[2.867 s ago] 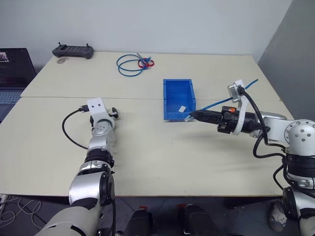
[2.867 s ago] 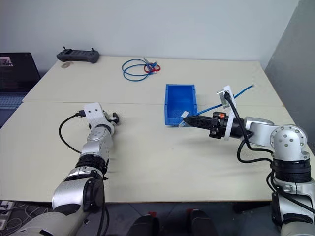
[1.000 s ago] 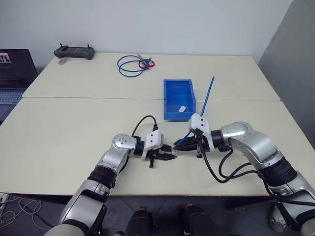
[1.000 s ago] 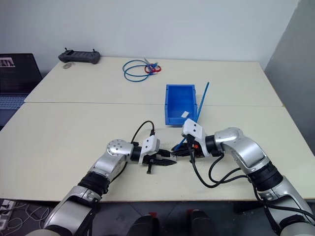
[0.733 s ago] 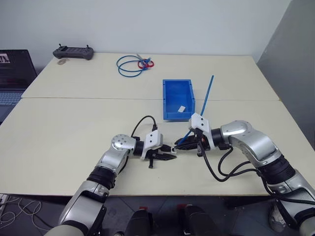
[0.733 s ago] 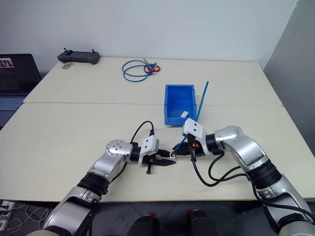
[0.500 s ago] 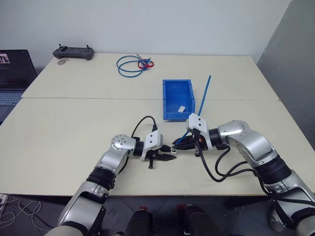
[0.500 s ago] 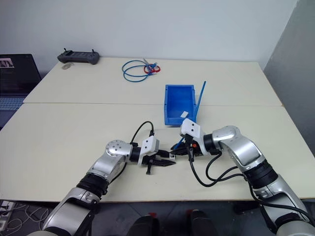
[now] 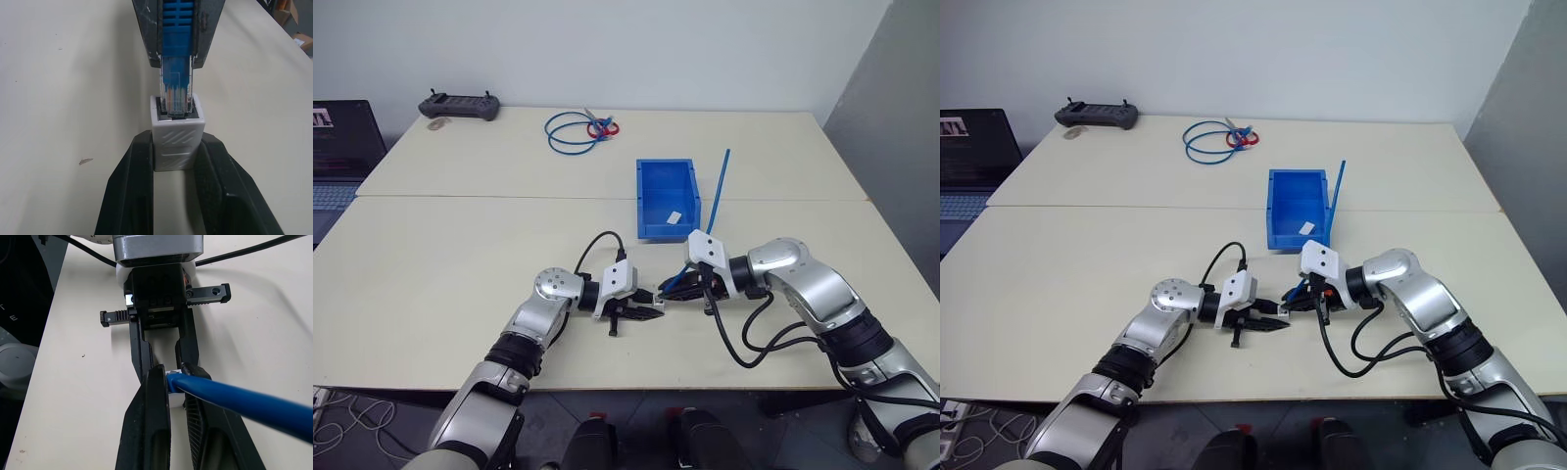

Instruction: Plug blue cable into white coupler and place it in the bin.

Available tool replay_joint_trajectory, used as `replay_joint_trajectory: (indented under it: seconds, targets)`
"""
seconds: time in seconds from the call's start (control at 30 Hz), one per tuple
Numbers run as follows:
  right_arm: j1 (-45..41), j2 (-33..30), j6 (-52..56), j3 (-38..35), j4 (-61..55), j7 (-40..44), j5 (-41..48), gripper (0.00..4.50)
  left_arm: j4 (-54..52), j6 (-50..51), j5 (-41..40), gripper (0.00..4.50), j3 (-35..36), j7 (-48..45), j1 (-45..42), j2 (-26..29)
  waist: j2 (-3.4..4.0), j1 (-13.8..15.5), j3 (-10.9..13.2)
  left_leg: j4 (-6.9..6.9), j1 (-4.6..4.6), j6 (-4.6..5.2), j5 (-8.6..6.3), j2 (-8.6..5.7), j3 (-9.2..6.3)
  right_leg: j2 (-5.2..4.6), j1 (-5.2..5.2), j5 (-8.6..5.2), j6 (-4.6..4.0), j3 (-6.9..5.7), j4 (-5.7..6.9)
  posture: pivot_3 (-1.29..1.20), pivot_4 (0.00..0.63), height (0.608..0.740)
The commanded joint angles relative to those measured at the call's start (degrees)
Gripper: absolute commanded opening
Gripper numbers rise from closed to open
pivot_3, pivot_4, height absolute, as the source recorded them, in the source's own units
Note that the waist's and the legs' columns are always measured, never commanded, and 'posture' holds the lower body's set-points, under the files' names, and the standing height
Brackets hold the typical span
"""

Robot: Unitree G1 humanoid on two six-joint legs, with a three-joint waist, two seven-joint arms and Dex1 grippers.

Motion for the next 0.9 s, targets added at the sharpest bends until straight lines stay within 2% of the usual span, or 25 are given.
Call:
replay_joint_trajectory:
  seconds: [0.03,0.47,0.9]
  targets:
    - [0.86,-0.76,2.27,2.82,-0.62,2.08,-1.56,0.15,-0.34,-0.39,0.81,0.8,0.29,0.63,0.43,0.08,0.0,0.01,0.0,0.0,0.0,0.0,0.0,0.0,0.0,0.0,0.0,0.0,0.0,0.0,0.0,0.0,0.15,0.74]
    - [-3.52,1.5,7.6,6.89,0.64,1.11,-6.15,0.15,-0.57,-0.59,1.34,0.8,0.53,1.33,0.56,0.32,0.04,-0.12,-0.24,-0.01,0.18,0.0,0.0,0.03,0.07,0.02,0.08,0.0,0.01,0.0,0.04,0.0,0.15,0.74]
    - [-7.0,-2.09,13.22,9.86,-4.06,3.17,-8.75,0.15,0.37,1.44,1.74,0.8,0.82,2.37,-0.16,-0.06,0.06,-0.01,-0.26,-0.01,0.16,0.0,0.0,0.01,0.06,0.03,0.08,-0.02,0.02,-0.01,0.02,0.0,0.15,0.74]
